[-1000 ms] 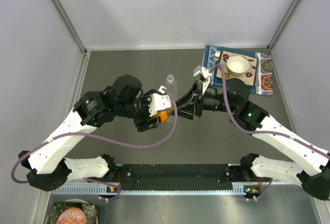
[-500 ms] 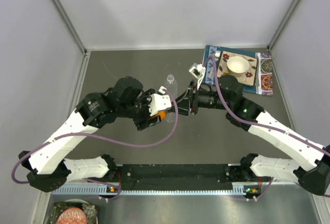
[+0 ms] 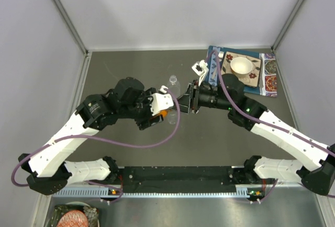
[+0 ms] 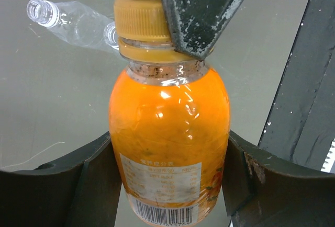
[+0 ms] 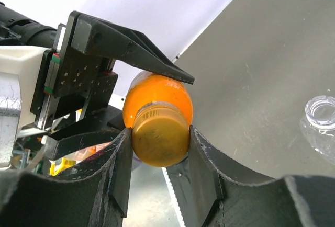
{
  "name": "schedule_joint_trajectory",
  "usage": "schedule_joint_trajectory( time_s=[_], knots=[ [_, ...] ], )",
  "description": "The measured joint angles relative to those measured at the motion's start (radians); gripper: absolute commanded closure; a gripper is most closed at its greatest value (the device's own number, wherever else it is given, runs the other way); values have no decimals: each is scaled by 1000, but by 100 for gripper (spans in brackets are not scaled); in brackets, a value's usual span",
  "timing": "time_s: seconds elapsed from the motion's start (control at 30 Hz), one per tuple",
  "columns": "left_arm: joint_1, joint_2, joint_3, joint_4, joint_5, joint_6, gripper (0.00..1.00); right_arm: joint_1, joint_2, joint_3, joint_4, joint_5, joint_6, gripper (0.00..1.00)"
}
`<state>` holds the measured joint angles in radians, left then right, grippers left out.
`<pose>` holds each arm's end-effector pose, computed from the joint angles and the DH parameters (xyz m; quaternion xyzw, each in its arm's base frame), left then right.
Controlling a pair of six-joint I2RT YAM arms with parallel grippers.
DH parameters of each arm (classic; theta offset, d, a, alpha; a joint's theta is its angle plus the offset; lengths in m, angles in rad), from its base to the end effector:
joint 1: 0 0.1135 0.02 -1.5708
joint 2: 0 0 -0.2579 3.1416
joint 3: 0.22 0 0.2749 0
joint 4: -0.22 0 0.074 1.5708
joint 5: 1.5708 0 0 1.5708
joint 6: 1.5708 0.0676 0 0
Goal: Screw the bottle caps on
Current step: Screw the bottle cap onto the plastic bottle.
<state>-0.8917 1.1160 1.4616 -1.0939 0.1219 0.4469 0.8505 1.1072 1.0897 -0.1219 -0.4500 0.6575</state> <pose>0.1457 -0.1936 0.3965 0.5868 0.7024 -0.1425 0.3769 0.1807 0.2505 0.3807 -0.2166 0.7181 0.5606 0.3510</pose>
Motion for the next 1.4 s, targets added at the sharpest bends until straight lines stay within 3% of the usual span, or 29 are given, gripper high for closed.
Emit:
schedule_joint_trajectory(
  time_s=[0.77,1.0,1.23,1.4],
  knots=[
    [8,-8,-16,-3,-100,-3,81,5,112,124,-136,61,166,93],
    [8,-8,-16,-6,-132,0,83,5,149,175,-174,64,182,73],
    [8,-12,-11,2,-127,-33,82,5,175,244,-245,69,171,68],
    [8,-15,11,-7,-128,-56,82,7,196,298,-282,64,164,57]
  ],
)
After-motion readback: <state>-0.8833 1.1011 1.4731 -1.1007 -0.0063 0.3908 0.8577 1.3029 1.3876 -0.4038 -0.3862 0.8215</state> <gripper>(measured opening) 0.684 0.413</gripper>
